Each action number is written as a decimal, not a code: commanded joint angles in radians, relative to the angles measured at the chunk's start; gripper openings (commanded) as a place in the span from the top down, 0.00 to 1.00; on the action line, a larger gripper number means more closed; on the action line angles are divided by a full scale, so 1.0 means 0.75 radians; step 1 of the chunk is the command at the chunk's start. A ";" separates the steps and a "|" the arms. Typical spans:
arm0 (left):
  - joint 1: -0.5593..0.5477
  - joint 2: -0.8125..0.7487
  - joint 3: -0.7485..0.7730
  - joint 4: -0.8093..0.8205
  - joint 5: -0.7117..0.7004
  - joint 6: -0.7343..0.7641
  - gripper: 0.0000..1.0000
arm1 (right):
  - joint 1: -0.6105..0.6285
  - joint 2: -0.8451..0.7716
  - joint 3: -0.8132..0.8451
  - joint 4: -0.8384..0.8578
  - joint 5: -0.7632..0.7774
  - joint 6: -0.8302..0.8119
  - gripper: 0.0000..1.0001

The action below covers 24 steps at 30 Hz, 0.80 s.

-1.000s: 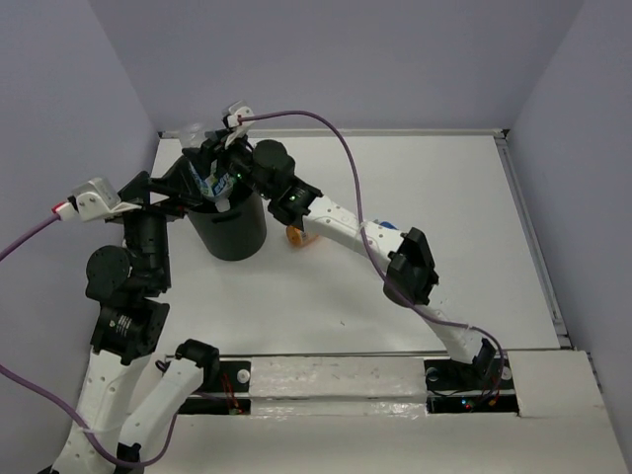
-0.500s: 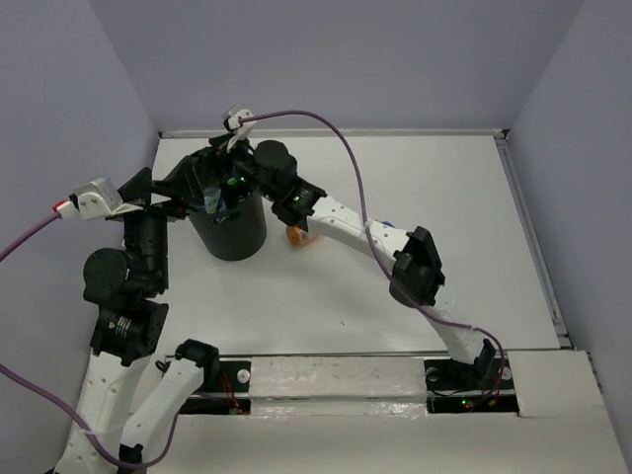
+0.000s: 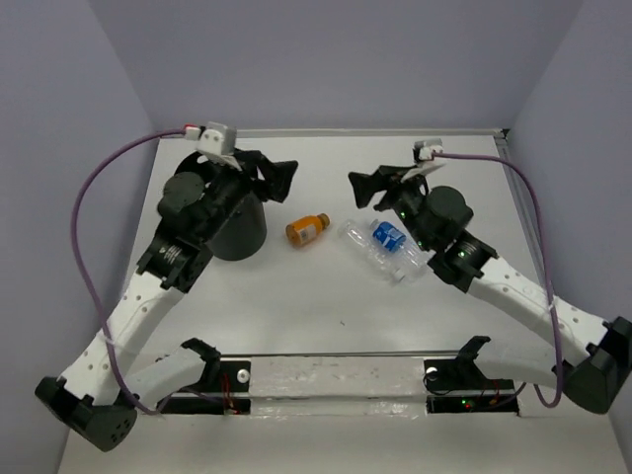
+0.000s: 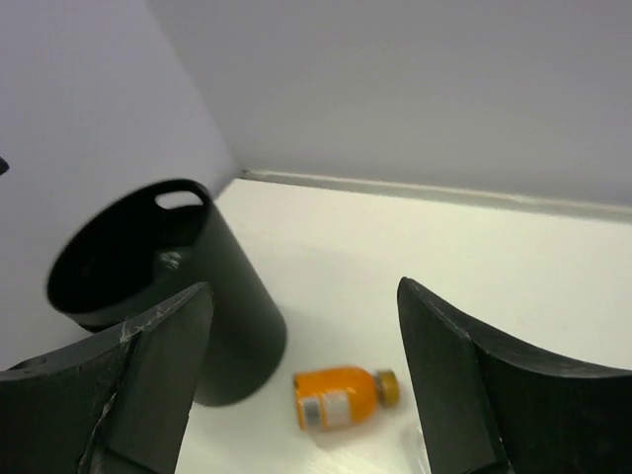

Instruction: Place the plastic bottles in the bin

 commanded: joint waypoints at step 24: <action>-0.399 1.183 0.426 -0.515 -0.739 0.299 0.01 | -0.187 -0.808 -0.684 -0.440 0.033 0.239 0.20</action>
